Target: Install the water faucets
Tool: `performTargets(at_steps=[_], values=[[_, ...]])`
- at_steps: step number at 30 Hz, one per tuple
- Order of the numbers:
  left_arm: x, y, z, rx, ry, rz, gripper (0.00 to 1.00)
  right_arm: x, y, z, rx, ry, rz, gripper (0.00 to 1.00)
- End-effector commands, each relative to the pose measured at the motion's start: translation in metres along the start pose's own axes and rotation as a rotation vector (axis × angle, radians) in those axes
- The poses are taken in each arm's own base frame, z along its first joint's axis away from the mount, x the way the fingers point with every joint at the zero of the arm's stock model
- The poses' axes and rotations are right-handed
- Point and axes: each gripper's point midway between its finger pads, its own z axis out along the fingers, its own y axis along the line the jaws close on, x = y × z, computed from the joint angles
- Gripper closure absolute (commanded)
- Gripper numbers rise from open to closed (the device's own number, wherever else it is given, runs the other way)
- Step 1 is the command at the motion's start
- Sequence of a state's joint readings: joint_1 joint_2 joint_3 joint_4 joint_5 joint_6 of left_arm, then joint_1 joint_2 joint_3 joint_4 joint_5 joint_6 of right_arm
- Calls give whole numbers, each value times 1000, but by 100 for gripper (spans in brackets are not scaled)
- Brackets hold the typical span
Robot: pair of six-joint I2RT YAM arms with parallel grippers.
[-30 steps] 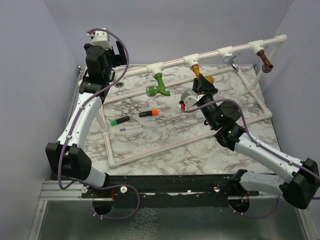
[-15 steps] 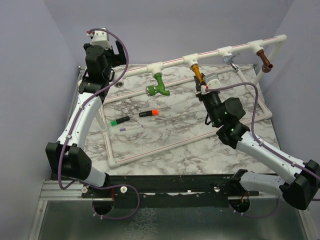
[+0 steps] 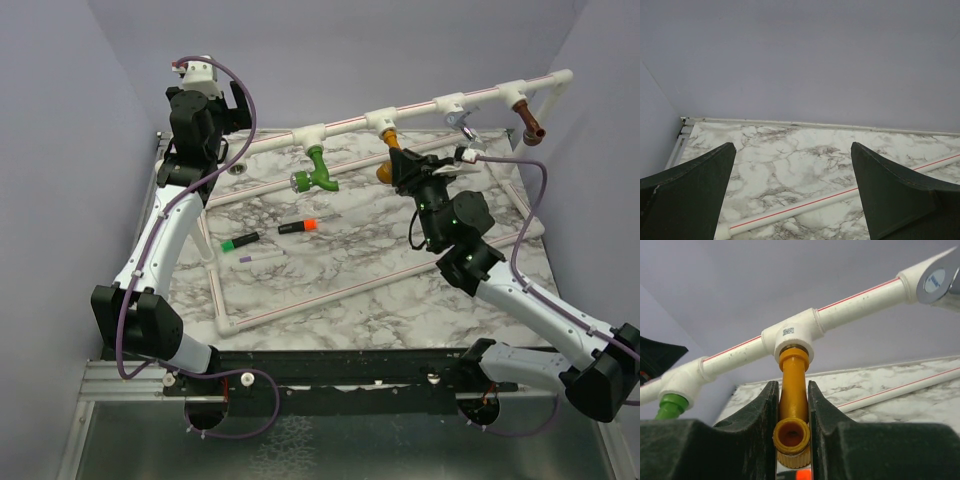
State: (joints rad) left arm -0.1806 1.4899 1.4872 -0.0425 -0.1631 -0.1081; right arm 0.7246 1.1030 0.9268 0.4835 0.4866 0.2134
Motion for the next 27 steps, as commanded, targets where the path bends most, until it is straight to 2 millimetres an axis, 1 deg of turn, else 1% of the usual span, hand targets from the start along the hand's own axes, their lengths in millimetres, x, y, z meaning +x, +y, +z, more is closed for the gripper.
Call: performTargets(at_steps=[1,7,11,17,21,24,27], values=[[124,-4,-1,20,358,53,1,-4,39,-8,-70,51,481,100],[124,-4,-1,20,356,52,1,2,40,-10,-16,79,769,100],[124,-3,-1,19,357,51,1,0,40,-13,11,88,920,100],[124,-4,-1,21,357,52,1,1,48,-16,20,137,1154,99],[122,-3,-2,16,353,54,1,-6,49,-18,26,141,1234,99],[122,-3,-2,16,352,55,1,-8,53,-17,53,176,1250,99],[122,-3,-2,17,353,55,1,-6,56,-16,76,218,1232,99]])
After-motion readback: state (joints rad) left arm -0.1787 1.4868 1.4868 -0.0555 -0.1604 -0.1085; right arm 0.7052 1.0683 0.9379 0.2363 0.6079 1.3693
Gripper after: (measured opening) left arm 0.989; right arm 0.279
